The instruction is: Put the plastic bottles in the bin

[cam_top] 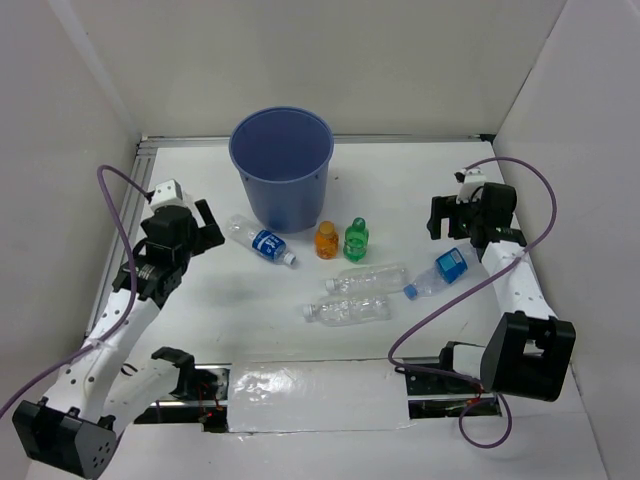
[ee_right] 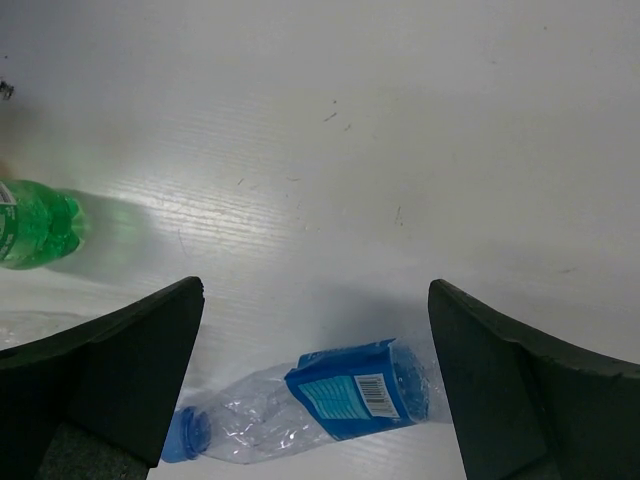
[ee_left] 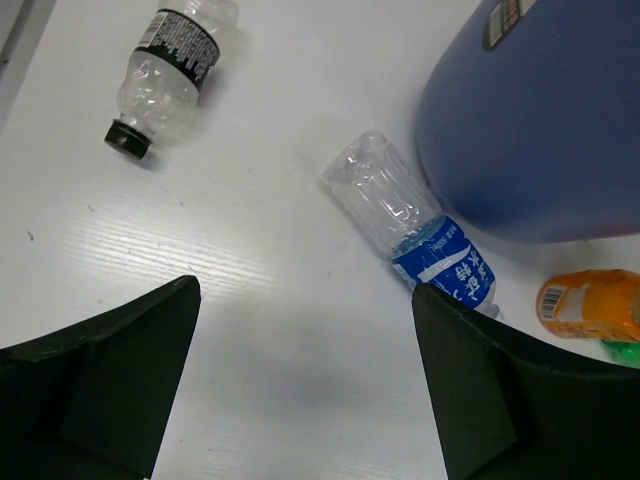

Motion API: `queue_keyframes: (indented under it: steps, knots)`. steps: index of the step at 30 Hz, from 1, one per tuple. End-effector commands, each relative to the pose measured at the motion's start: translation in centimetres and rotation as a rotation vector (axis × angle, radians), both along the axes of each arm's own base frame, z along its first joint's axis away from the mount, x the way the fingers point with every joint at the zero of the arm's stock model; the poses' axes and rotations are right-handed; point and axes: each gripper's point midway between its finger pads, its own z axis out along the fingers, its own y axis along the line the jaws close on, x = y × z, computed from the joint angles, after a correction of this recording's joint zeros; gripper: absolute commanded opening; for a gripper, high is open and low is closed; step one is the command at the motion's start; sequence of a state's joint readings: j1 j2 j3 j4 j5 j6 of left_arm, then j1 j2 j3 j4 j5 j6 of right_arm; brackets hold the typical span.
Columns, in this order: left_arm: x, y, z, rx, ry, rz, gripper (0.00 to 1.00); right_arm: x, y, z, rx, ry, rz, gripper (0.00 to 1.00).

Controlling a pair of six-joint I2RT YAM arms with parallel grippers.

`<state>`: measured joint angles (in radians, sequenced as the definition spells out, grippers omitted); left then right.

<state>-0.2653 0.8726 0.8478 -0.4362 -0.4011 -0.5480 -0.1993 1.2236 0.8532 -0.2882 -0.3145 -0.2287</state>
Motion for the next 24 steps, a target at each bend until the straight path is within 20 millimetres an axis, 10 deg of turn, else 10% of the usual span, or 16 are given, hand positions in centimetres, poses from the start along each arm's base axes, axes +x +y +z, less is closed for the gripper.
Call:
queue_keyframes:
  steps: [1, 17, 21, 22, 24]
  knots:
    - [0.5, 0.4, 0.3, 0.004, 0.018, -0.017, 1.00, 0.6, 0.3, 2.1, 0.022, -0.045, 0.023, 1.00]
    - [5.1, 4.3, -2.2, 0.061, 0.146, 0.007, 1.00, 0.0, 0.6, 1.5, 0.034, -0.042, 0.064, 1.00]
    - [7.3, 5.9, -3.8, 0.075, 0.198, 0.040, 0.91, -1.0, 2.6, 1.4, 0.062, -0.054, 0.195, 0.14]
    - [7.7, 6.7, -4.9, 0.078, 0.234, 0.063, 0.91, -1.0, 2.8, 1.2, 0.064, -0.050, 0.210, 0.04]
    - [9.0, 7.7, -4.8, 0.091, 0.222, 0.089, 0.93, -1.1, 2.9, 0.7, 0.071, -0.031, 0.222, 0.24]
